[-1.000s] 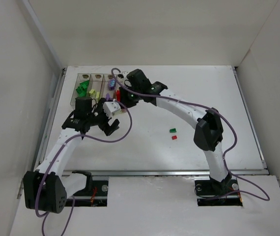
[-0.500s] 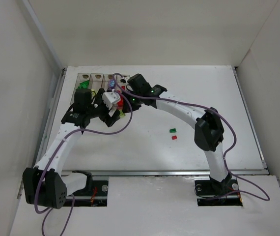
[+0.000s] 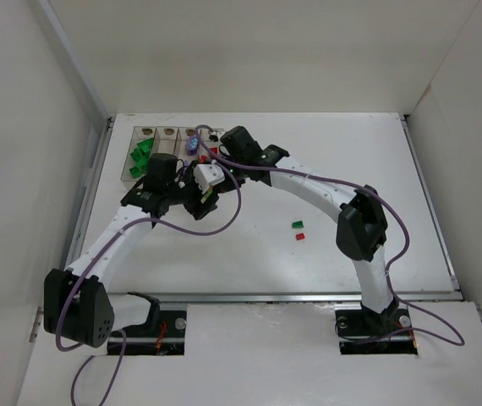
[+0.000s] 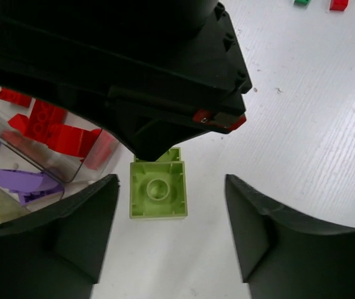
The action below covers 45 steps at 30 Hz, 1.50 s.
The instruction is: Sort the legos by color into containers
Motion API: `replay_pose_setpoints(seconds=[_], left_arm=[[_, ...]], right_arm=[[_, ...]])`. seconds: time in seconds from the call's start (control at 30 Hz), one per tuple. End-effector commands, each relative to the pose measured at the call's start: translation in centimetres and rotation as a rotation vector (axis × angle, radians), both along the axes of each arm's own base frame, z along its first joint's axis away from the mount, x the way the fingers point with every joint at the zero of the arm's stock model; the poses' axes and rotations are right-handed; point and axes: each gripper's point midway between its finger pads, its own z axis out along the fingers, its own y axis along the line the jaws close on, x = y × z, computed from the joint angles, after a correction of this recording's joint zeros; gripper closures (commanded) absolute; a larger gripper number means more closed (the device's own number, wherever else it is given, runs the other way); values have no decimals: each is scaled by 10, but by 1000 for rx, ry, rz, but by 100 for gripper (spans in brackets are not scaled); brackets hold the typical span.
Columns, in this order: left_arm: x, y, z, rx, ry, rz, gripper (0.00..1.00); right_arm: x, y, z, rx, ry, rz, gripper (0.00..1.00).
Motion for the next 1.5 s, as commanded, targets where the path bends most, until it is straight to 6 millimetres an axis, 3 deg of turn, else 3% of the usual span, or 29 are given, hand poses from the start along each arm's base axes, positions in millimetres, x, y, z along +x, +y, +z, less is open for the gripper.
replay_pose_setpoints(seconds=[0.0, 0.07, 0.37, 0.47, 0.6, 0.63, 0.67, 0.73, 0.8, 0.83, 0.87, 0.9, 0.97, 1.0, 1.03, 1.1, 1.13, 1.17, 1.27, 1.47], left_arm=[[10, -5, 22, -12, -70, -6, 39], [10, -3, 17, -1, -53, 1, 53], [9, -1, 15, 12, -52, 3, 80], [9, -1, 15, 8, -46, 8, 98], [11, -2, 17, 5, -54, 8, 100], [10, -2, 17, 0, -48, 13, 100], [10, -2, 17, 0, -48, 13, 100], [9, -2, 22, -2, -54, 13, 100], [6, -4, 29, -17, -60, -2, 100], [4, -3, 28, -29, -44, -10, 100], [4, -5, 32, -40, -50, -21, 100], [3, -2, 34, -47, -48, -18, 100], [1, -2, 39, -66, -54, -28, 100], [-3, -4, 45, -80, -67, -42, 100], [-5, -5, 55, -96, -97, -54, 100], [-9, -11, 70, -132, -142, -91, 100], [-9, -13, 78, -154, -178, -101, 100], [-11, -15, 92, -181, -210, -104, 100], [-18, -23, 112, -234, -281, -161, 100], [-29, -35, 138, -279, -349, -229, 100]], right_arm=[[-1, 0, 45, 71, -62, -2, 100], [0, 1, 47, 78, -68, -2, 100], [-3, 5, 56, 108, -80, 26, 100], [-3, 5, 56, 108, -80, 26, 100], [-5, 8, 58, 124, -77, 42, 97], [-7, 9, 58, 129, -71, 51, 76], [-3, 4, 57, 123, -65, 41, 37], [1, -4, 54, 112, -46, 18, 23], [2, -15, 43, 151, 27, 44, 17], [3, -18, 61, 267, 64, 99, 16], [3, -17, 60, 282, 62, 93, 16], [1, -27, 71, 373, 116, 161, 16], [0, -39, 72, 483, 169, 208, 17], [-10, -48, 83, 550, 206, 286, 18], [-3, -61, 80, 575, 208, 293, 19], [-13, -67, 89, 602, 179, 391, 19], [-26, -69, 95, 634, 202, 472, 19], [-31, -70, 111, 654, 171, 518, 19], [-37, -71, 132, 681, 130, 585, 22], [-48, -60, 154, 708, 128, 665, 29]])
